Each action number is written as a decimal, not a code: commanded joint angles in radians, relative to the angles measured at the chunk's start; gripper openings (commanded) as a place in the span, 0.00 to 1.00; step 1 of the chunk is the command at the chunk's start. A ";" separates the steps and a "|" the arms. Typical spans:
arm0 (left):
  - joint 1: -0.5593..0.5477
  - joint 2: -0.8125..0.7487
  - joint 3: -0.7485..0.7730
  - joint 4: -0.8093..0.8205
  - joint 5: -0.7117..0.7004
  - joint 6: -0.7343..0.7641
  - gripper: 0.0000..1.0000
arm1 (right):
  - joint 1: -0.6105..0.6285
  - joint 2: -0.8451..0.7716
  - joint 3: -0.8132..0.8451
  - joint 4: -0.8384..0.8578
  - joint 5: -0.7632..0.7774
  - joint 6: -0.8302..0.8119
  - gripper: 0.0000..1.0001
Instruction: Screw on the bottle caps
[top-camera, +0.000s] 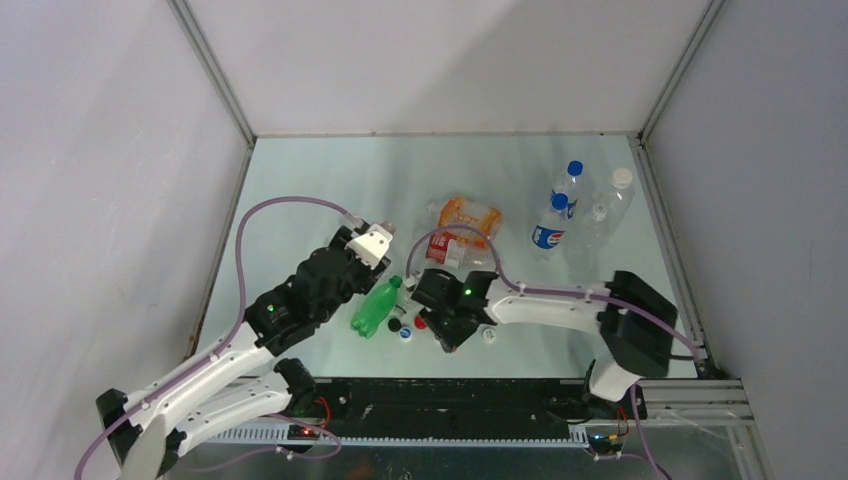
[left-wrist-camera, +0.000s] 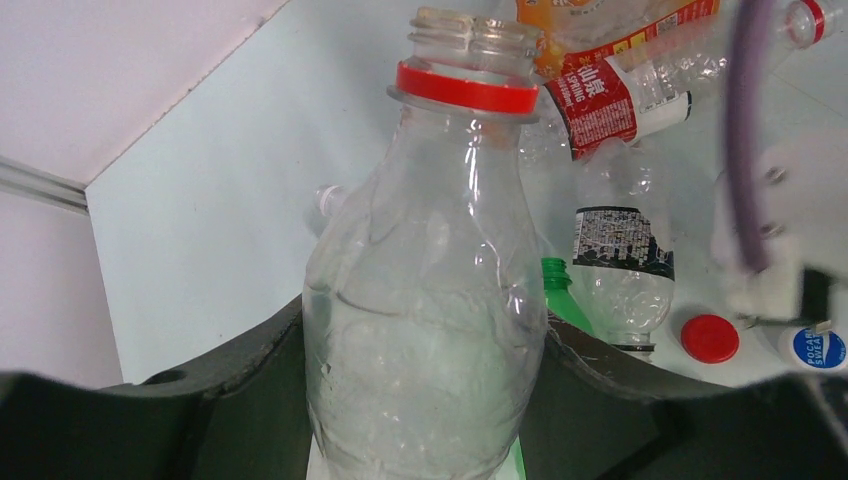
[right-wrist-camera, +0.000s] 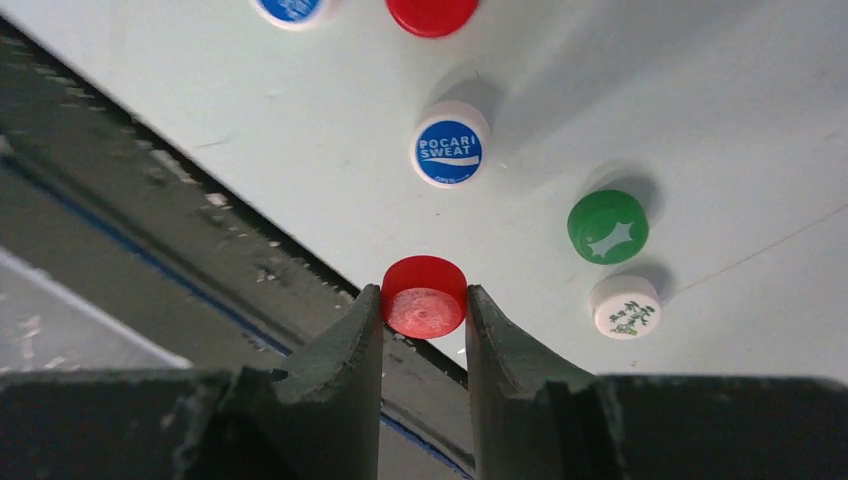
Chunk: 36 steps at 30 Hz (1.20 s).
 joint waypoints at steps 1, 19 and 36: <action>0.039 -0.007 0.036 0.002 0.107 0.006 0.55 | -0.047 -0.173 0.022 0.004 -0.062 -0.078 0.08; 0.039 0.047 0.137 -0.114 0.529 0.158 0.52 | -0.284 -0.617 0.045 0.166 -0.375 -0.255 0.08; 0.047 0.219 0.308 -0.267 0.990 0.159 0.48 | -0.358 -0.716 0.042 0.195 -0.643 -0.650 0.00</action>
